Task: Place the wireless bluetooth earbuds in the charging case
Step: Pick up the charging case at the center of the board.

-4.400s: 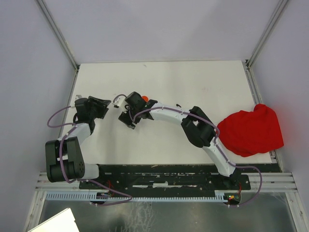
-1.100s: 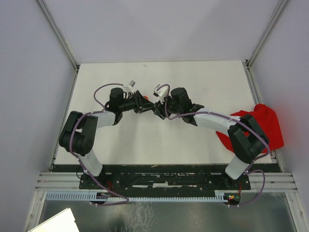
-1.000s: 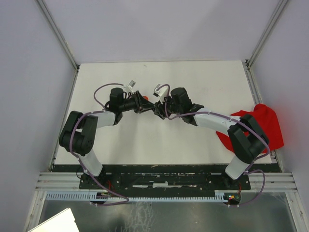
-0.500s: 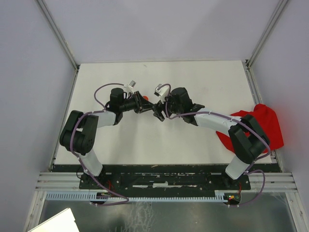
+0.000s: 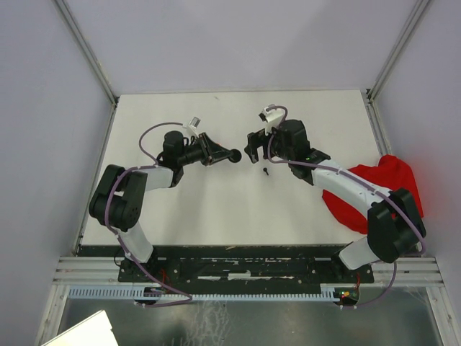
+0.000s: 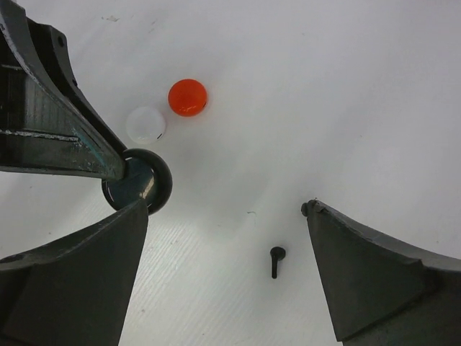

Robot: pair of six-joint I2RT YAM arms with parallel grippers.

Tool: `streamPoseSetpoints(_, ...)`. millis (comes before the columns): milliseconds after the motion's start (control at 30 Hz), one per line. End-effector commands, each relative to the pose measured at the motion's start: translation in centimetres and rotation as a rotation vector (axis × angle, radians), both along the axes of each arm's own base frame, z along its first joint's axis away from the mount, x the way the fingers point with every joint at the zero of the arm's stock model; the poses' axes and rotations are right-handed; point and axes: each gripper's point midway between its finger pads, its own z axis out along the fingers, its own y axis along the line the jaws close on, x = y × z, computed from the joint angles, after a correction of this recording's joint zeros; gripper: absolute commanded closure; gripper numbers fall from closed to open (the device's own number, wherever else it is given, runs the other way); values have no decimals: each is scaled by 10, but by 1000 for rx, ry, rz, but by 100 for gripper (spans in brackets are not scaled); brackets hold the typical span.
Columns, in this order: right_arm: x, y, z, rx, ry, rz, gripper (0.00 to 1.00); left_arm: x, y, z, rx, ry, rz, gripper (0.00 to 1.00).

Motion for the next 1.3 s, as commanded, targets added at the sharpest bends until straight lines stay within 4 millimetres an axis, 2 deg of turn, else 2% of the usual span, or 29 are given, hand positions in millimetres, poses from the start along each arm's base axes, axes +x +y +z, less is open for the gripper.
streamPoseSetpoints(0, -1, 6, 9, 37, 26, -8, 0, 2, -6, 22, -45, -60, 6, 97)
streamPoseSetpoints(200, 1, 17, -9, 44, 77, 24, 0, -2, -16, 26, -58, -66, -12, 97)
streamPoseSetpoints(467, 10, 19, -31, 19, 108, 6, 1, -6, -28, 32, -84, -72, -45, 97)
streamPoseSetpoints(700, 12, 19, -31, 16, 103, -1, 0, -6, -30, 31, -89, -70, -49, 97)
streamPoseSetpoints(900, 9, 14, -15, 42, 43, -4, 0, -4, -30, 27, -80, -54, -39, 97)
streamPoseSetpoints(1100, -4, 13, -11, -11, 46, 67, 1, 11, -24, 2, -9, 94, 64, 97)
streamPoseSetpoints(1267, -18, 15, -18, -79, 59, 118, 1, 13, -24, -3, -19, 165, 91, 97)
